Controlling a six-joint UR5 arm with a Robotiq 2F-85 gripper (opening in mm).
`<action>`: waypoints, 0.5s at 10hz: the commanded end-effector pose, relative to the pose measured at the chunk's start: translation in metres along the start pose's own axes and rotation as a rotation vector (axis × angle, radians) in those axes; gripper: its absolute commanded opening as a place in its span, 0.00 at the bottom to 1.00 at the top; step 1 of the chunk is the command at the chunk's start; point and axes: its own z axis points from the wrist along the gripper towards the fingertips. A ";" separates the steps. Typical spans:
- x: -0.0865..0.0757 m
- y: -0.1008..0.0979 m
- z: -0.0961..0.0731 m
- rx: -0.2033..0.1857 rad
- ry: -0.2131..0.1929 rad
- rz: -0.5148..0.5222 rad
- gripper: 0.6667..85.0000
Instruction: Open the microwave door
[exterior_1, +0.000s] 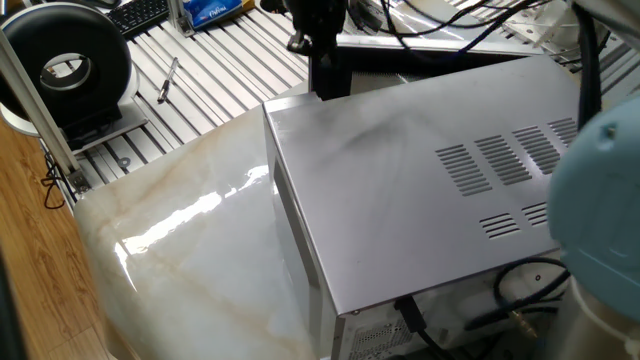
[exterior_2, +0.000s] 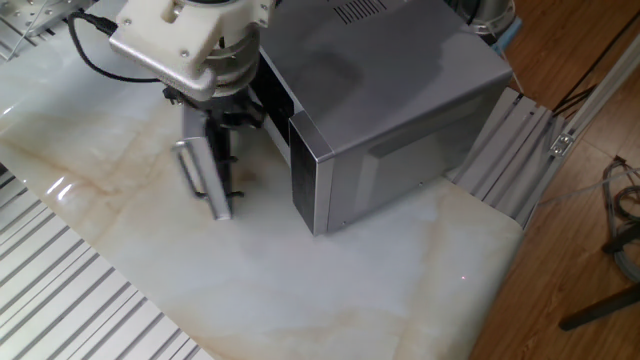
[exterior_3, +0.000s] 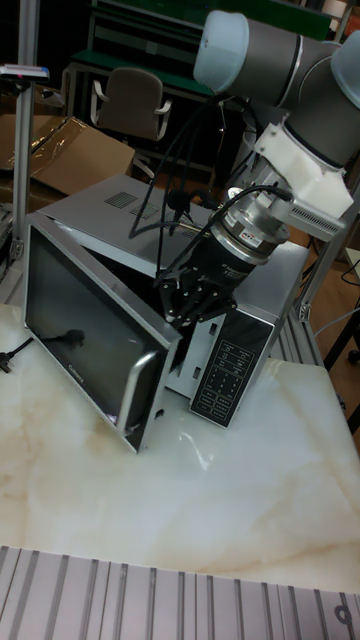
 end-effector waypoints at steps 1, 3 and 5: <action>-0.012 -0.041 -0.002 0.148 -0.053 -0.135 0.01; -0.016 -0.059 0.001 0.199 -0.084 -0.184 0.01; -0.024 -0.080 0.009 0.256 -0.147 -0.262 0.01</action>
